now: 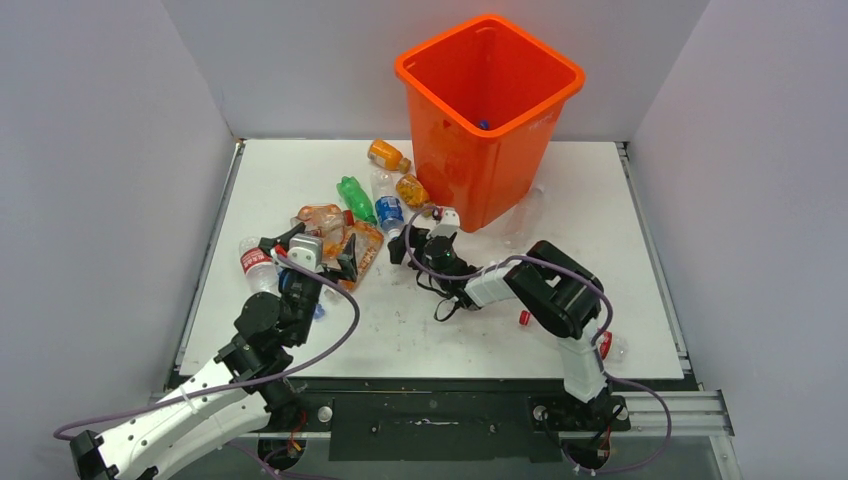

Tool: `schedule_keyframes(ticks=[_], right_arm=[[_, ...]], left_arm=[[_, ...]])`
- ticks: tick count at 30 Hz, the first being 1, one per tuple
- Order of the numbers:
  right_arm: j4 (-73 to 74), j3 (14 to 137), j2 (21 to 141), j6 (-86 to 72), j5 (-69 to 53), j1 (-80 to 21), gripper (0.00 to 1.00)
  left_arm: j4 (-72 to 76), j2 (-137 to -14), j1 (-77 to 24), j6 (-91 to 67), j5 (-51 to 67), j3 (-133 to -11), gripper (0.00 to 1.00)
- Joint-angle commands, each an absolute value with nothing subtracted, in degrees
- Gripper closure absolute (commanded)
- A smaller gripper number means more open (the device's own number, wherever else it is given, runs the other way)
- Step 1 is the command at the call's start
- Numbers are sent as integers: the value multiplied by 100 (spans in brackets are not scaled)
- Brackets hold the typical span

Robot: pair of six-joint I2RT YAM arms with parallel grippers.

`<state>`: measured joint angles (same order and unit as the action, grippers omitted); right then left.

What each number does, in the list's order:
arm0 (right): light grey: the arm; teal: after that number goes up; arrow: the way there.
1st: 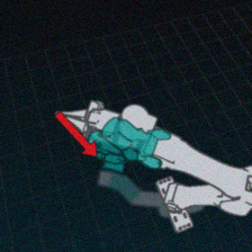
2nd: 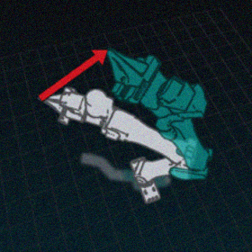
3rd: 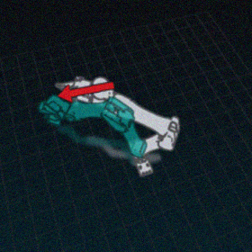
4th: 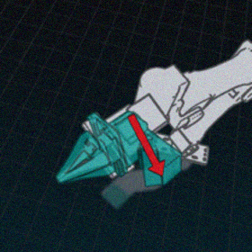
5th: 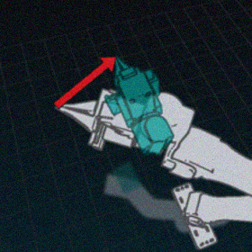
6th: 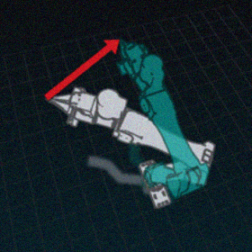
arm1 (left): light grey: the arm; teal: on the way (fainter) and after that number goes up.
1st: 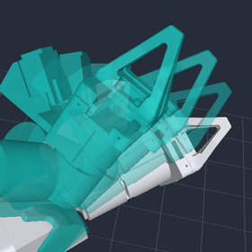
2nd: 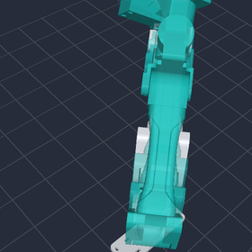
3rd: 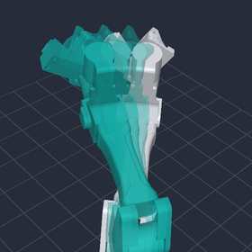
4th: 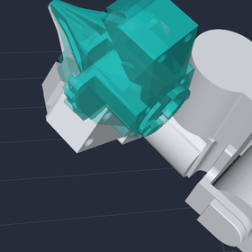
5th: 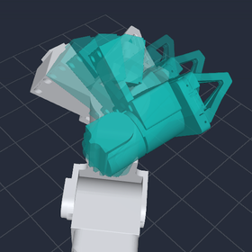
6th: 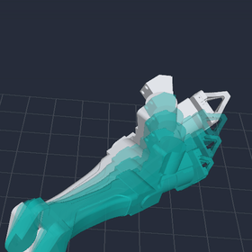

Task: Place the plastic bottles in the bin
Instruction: Pick up the plastic bottle at the center of the board.

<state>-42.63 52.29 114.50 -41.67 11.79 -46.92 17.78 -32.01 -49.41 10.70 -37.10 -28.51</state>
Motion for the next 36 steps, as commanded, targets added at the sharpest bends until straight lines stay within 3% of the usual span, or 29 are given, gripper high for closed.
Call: schedule_keyframes(ticks=[1, 6, 10, 21, 26, 30, 36], right_arm=[[-4654, 5842, 11813, -4527, 1049, -4570, 8], [-4542, 6254, 12275, -4630, 921, -4505, 12], [-4360, 6476, 12513, -4672, 921, -4500, 22], [-4554, 6468, 12735, -4691, 845, -4447, 78], [-5265, 5652, 12073, -4496, 728, -4530, 94], [-5091, 4949, 10990, -4241, 550, -4632, 95], [-3490, 4309, 9130, -3507, 317, -4933, 95]], left_arm=[[1921, -3078, -4947, 1032, -3524, -2927, 4], [1885, -3059, -4942, 1016, -3428, -2948, 4], [1854, -3042, -4939, 1028, -3394, -2962, 4], [1780, -3111, -4936, 1026, -3201, -2988, 4], [1793, -3073, -4936, 1069, -3203, -2972, 4], [1799, -3046, -4941, 1072, -3158, -2971, 4], [1806, -2816, -4936, 1400, -2981, -2952, 4]])
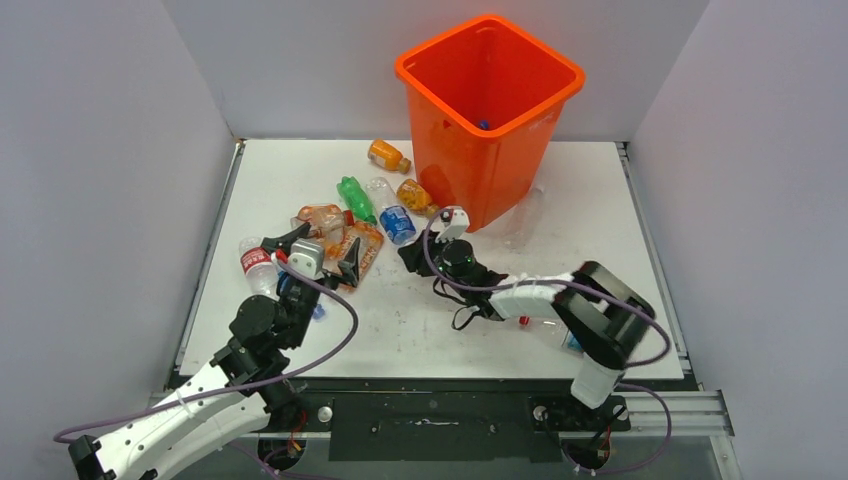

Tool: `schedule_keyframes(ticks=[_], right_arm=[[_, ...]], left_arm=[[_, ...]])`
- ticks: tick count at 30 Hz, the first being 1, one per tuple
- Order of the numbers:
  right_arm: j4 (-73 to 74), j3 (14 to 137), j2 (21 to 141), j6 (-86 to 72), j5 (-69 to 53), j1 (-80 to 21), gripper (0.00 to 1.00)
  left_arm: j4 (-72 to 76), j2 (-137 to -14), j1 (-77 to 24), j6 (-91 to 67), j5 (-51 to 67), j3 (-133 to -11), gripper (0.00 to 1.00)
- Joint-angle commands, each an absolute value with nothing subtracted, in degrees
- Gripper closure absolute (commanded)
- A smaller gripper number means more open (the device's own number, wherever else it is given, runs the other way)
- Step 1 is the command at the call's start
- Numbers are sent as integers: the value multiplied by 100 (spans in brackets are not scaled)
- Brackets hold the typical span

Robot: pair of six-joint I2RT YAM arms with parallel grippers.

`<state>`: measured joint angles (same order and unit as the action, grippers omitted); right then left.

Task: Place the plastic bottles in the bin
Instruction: Pick up the plastic bottle at the center of the board, then place the plastic bottle in the trash bin.

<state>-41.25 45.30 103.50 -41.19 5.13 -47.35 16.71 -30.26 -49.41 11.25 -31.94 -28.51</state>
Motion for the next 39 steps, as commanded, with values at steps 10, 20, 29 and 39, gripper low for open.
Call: schedule_keyframes(ticks=[10, 20, 29, 39], right_arm=[[1629, 4768, 6056, -2518, 44, -5023, 95], [4412, 5877, 5605, -2599, -632, -5183, 95], [4300, 6268, 5932, -2435, -1267, -5607, 95], [4554, 6836, 6109, -2326, -1333, -5944, 95]], left_arm=[[1157, -2409, -4938, 2343, 32, -2809, 4], [252, -2743, -4974, 3628, 1455, -2899, 4], [-427, -3328, -5558, 4289, 917, -2900, 4], [-632, -3400, -5713, 4308, 695, -2780, 4]])
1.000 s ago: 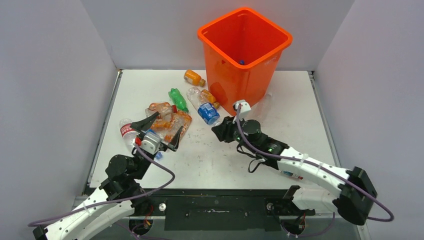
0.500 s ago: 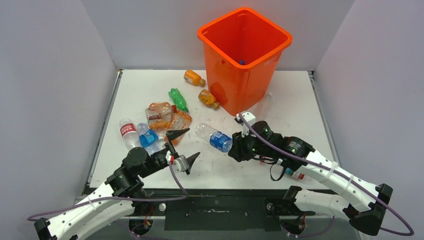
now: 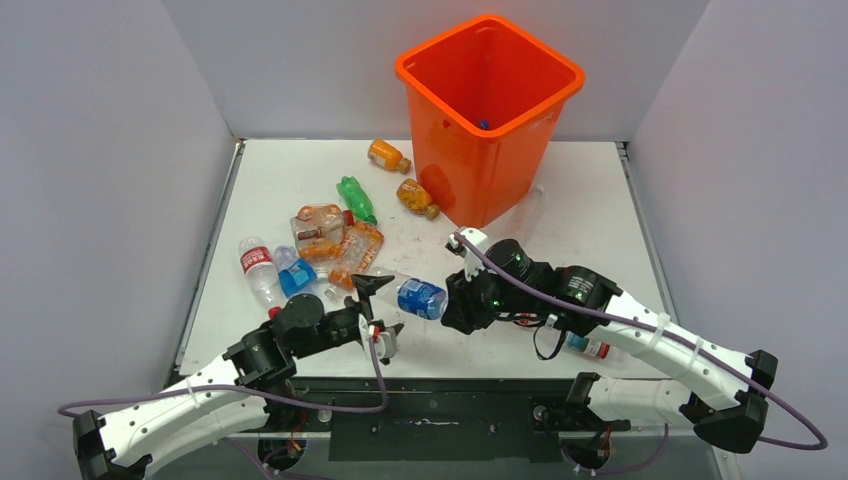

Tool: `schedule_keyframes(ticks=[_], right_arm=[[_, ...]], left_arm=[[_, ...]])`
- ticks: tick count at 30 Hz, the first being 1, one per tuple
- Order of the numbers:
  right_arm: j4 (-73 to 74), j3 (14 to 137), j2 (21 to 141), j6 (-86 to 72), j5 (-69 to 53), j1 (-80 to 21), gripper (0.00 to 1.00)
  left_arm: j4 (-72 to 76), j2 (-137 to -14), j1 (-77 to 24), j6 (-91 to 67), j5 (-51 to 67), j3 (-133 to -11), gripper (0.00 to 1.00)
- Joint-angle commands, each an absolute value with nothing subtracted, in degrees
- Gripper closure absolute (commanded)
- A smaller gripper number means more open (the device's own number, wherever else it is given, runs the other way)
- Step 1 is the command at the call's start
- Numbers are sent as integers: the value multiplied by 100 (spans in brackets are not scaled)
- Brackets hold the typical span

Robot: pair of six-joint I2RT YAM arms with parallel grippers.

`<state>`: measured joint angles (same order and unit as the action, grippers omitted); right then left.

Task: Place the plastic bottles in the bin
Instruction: Place the plastic bottle in the trash bin.

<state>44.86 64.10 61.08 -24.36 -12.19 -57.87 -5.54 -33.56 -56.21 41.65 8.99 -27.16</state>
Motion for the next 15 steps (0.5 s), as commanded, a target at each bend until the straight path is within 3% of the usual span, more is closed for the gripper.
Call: schedule_keyframes(ticks=[1, 6, 9, 15], right_arm=[[4612, 6906, 6108, -2300, -1370, -6001, 95], [4845, 7206, 6085, -2223, -1397, -6269, 95], [4808, 7250, 6066, -2204, -1405, -6325, 95], [4690, 7254, 6003, -2164, -1337, -6371, 95]], left_arm=[[-631, -3432, -5729, 4327, 627, -2778, 4], [-563, -3577, -5772, 4455, 323, -2774, 0], [-544, -3624, -5775, 4415, 297, -2824, 14], [-528, -3614, -5783, 4290, 440, -2860, 32]])
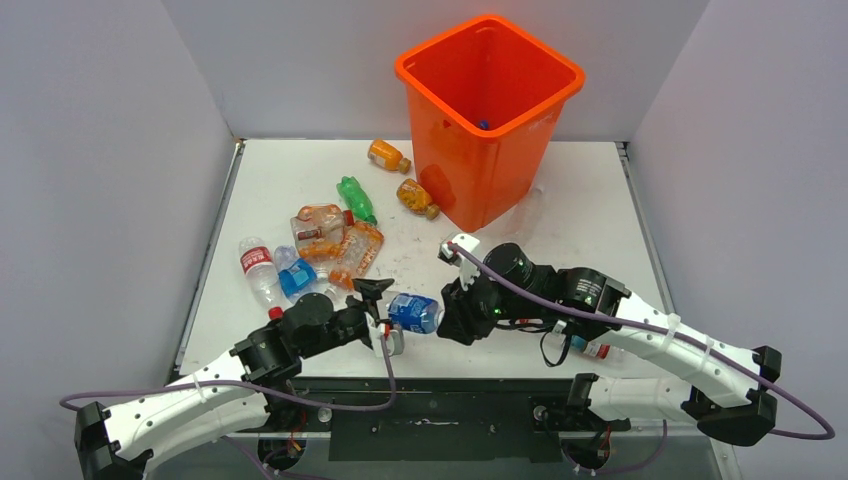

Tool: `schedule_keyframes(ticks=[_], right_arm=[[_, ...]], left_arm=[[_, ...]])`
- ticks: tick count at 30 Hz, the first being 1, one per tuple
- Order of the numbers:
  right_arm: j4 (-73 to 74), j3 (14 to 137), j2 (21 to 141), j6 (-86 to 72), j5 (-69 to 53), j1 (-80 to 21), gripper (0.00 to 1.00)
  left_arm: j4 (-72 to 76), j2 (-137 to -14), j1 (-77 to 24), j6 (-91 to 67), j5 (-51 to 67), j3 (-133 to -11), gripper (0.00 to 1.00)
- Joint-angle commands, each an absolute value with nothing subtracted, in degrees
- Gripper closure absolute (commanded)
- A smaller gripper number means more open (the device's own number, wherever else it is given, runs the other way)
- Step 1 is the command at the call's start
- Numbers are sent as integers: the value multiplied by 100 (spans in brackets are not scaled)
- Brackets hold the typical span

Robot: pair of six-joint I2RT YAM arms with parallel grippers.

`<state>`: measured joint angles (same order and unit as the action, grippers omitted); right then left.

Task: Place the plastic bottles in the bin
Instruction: Place the plastic bottle in the trash bin.

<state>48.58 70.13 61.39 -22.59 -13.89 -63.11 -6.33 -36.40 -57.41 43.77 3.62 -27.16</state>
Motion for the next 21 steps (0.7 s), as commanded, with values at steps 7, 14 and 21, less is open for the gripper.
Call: schedule_keyframes(ticks=[7, 14, 21], right_arm=[[4304, 7325, 5682, -2126, -934, -6370, 39], [1617, 5985, 4260, -2594, -41, -6372, 0], [-2047, 3823, 3203, -2873, 1111, -6372, 7]], left_arm=[[-361, -3549, -5782, 3686, 858, -3023, 59], [541, -3626, -5764, 1985, 1373, -3179, 62], [1513, -4096, -5510, -35, 1704, -3280, 67]])
